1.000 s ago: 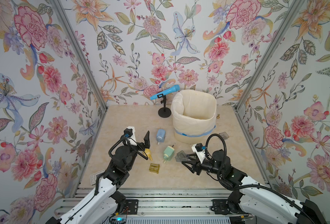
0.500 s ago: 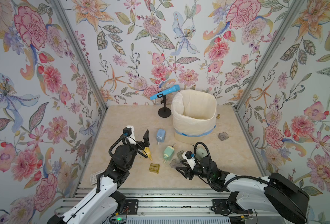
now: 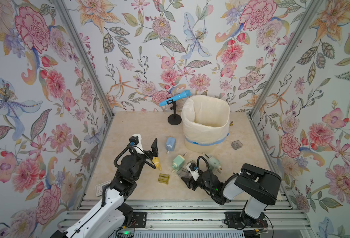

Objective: Take out the pencil sharpener tray and clean the shavings
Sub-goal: Place the container at the center of the board.

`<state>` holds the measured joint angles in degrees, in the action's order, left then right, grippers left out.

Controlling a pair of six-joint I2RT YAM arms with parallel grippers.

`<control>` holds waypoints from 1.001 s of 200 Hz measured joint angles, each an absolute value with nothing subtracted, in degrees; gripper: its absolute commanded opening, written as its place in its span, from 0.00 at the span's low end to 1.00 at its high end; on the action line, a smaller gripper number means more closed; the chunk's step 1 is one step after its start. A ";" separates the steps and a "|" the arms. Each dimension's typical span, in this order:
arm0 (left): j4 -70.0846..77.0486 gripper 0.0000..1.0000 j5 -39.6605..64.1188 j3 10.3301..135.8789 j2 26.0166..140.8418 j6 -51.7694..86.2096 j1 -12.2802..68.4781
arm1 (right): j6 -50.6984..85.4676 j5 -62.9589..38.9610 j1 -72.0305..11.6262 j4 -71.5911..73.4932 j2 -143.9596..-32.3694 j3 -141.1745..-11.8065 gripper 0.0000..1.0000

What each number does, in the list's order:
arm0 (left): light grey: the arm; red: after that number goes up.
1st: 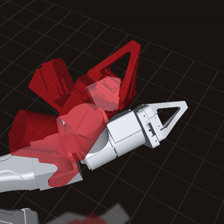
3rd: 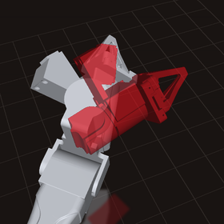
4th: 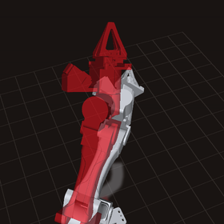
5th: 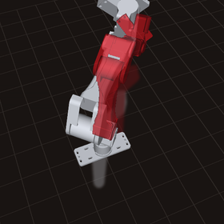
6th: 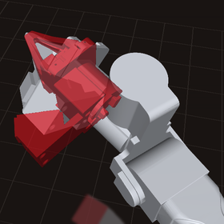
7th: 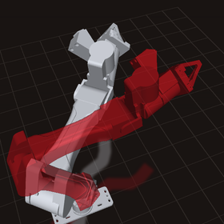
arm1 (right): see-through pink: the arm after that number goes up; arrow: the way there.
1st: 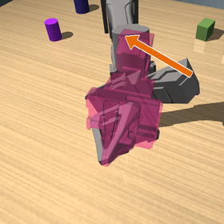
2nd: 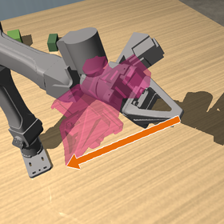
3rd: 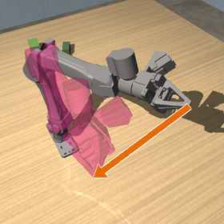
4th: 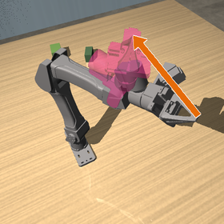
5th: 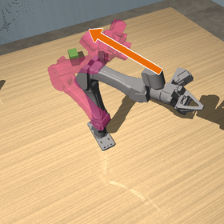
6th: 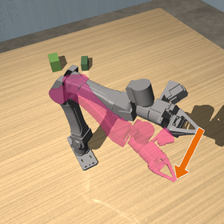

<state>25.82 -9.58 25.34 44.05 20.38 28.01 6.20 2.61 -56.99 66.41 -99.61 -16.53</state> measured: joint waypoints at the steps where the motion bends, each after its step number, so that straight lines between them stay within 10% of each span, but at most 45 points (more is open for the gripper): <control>1: 25.82 1.00 -9.61 25.32 43.97 20.38 28.01 | 6.26 2.61 -57.04 66.46 -99.61 -16.53 0.81; 61: 25.82 1.00 -8.95 23.59 42.81 20.40 27.90 | 4.86 9.10 -59.64 52.36 -81.38 -17.61 0.92; 124: 25.78 1.00 1.30 24.84 48.77 20.84 27.94 | 9.19 14.81 -51.92 4.84 -49.06 -34.17 0.84; 200: 29.69 1.00 6.48 25.45 53.58 20.80 31.66 | 16.58 19.16 -47.94 -33.06 -62.59 -50.33 0.79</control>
<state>29.69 6.48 25.45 53.58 20.80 31.66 16.58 19.16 -47.94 -33.06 -62.59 -50.33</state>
